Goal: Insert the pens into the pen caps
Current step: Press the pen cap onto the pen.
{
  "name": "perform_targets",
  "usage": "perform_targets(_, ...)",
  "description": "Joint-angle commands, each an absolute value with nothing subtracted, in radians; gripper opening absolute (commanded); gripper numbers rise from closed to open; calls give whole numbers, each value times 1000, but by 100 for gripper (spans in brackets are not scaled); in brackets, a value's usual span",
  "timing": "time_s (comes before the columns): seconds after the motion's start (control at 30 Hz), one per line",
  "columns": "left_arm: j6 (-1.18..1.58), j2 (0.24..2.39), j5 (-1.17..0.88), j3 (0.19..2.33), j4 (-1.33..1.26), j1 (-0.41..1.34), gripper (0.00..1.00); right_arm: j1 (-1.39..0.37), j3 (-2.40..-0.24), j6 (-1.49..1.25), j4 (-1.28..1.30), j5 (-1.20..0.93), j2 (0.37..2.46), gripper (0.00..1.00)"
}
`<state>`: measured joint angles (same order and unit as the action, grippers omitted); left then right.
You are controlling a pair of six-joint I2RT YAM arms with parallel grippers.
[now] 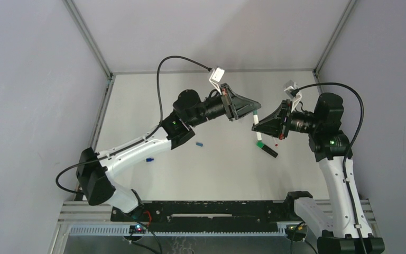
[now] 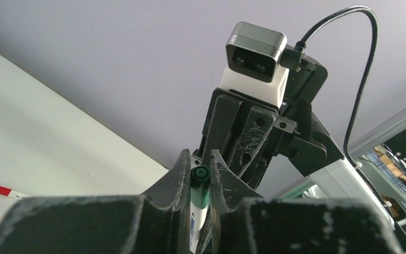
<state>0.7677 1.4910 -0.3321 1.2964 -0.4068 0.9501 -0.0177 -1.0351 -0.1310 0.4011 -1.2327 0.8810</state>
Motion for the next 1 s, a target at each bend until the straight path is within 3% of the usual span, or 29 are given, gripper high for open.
perform_targets(0.0,765,1537,-492,1307,-230,1005,0,-23,-1140,-79,339,-1063,920,0)
perform_targets(0.33,719,1575,-557,1377,-144,1019,0,13,-1171,-215,184,-1162,939,0)
perform_targets(0.47,700,1567,-552,1381,-109,1019,0,4,-1225,-89,296,-1092,942,0)
perform_targets(0.6,682,1560,-521,1388,-70,1020,0,25,-1217,-195,248,-1195,969,0)
perform_targets(0.97,744,1531,-500,1369,-147,1006,0,3,-1200,-175,265,-1151,953,0)
